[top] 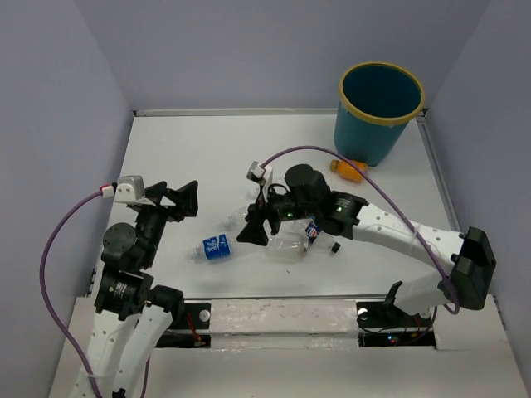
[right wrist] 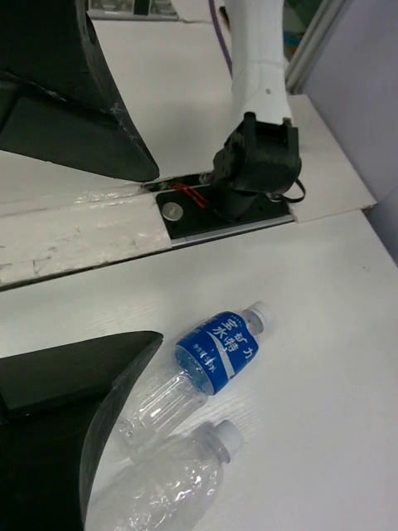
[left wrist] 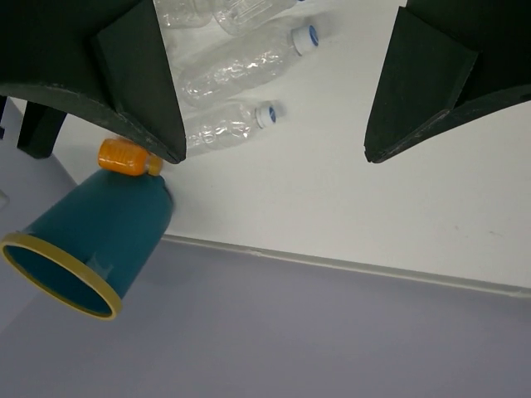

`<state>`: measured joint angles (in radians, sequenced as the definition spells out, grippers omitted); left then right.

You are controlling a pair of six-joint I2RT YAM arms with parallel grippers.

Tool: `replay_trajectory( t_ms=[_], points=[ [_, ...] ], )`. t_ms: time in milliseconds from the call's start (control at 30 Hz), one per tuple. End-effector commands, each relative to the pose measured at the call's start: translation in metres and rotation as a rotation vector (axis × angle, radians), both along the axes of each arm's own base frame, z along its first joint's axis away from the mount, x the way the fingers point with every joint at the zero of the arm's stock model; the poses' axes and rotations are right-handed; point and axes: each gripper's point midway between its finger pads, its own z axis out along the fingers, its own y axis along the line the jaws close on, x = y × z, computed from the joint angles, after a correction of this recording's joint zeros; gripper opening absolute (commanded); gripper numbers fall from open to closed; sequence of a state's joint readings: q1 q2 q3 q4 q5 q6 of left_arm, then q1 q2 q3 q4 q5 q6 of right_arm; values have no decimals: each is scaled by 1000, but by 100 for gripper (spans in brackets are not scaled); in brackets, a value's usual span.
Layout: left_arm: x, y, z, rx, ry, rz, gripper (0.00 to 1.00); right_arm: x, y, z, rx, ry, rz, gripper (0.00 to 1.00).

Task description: Put the plastic bottles in the bin

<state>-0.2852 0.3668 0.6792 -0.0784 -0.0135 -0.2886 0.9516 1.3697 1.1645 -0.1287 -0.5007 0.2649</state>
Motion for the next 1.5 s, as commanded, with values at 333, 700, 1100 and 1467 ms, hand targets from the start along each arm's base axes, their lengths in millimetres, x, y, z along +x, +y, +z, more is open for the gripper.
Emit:
replay_trajectory(
  t_ms=[333,700,1100,1467],
  points=[
    [-5,62,12,-88,-9,323,99,16,51,-53,-220,-296,67,91],
    [-7,61,13,-93,-13,320,99,15,83,-106,-445,-414,148,95],
    [-12,77,19,-91,-37,396,99,32,103,-167,-600,-527,220,98],
    [-13,83,20,-95,-39,429,99,27,118,-201,-563,-490,247,85]
  ],
)
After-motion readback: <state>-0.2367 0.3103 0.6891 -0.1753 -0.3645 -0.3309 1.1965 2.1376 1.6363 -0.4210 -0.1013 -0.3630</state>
